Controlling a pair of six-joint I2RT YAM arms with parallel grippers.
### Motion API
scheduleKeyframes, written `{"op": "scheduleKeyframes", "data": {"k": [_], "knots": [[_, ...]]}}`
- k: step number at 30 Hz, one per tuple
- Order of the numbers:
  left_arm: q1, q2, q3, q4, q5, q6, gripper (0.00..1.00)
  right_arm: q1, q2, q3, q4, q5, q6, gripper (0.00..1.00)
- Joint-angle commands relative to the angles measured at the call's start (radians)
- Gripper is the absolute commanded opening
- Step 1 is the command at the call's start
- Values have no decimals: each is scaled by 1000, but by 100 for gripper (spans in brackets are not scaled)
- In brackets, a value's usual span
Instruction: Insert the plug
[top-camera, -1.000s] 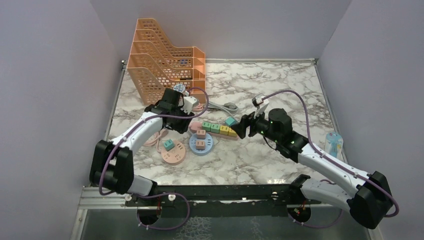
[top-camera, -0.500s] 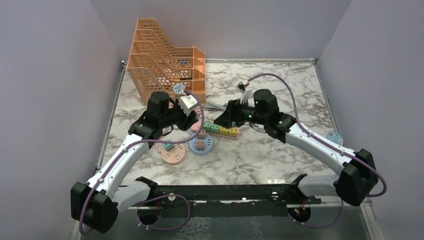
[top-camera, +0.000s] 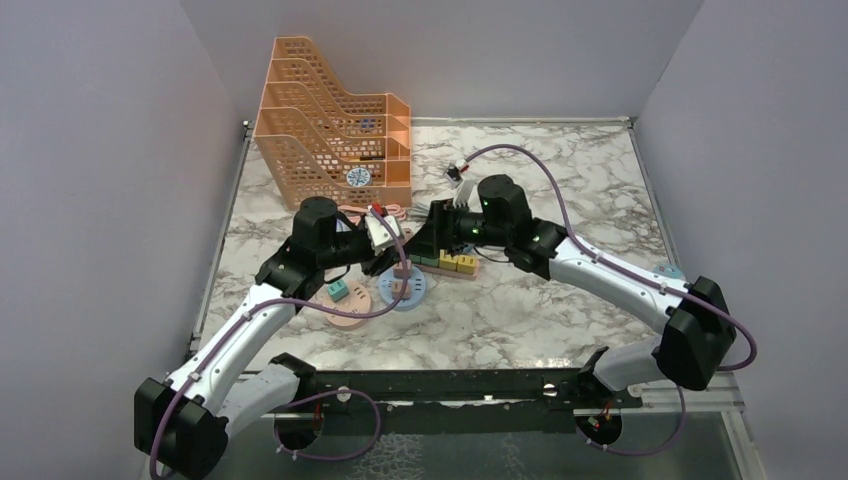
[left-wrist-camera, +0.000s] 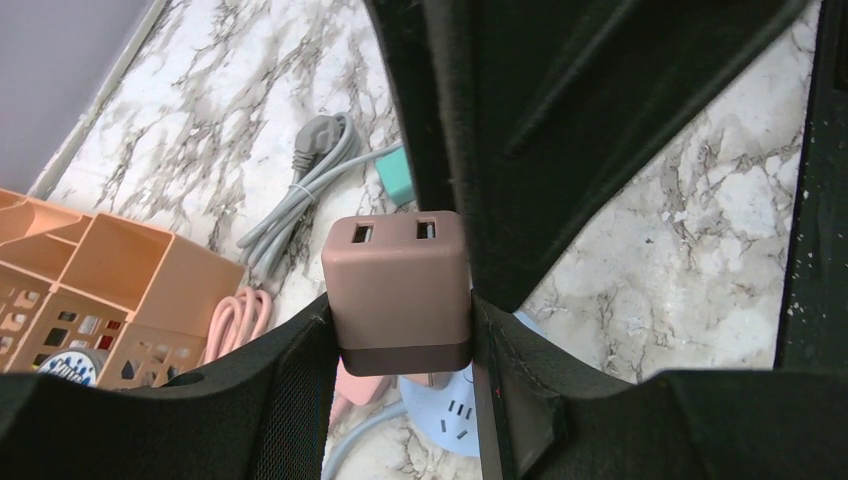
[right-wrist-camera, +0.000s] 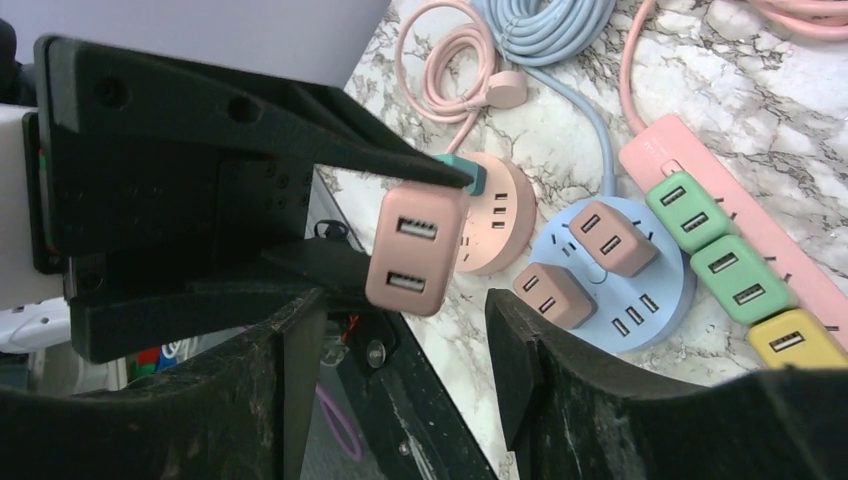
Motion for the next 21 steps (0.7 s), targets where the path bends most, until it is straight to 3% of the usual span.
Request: {"op": "scheduleKeyframes", "data": {"k": [1,8,11,13,15,20,21], "knots": [[-10,-35,-13,28,102,54,33,7,33,38,-12,22,7,58],[-10,-52,-22,8,111,88,33,9,85,70,-15,21,14,49],[-11,-55,-21,6,113,83,34,9,98,73,-1,-1,12,35],[-11,-63,-24,6,94,69,42,10,105,76,11,-20,3,20],[-11,-74,-24,6,31,35,58,9,111,80,18,-26,-22,5],[-11,-141,-24,-2,-357,-109,75,9,121,98,22,10,-135,1],[-11,-158,-19,-16,-420,-136,83,9,124,103,27,12,-168,1]]}}
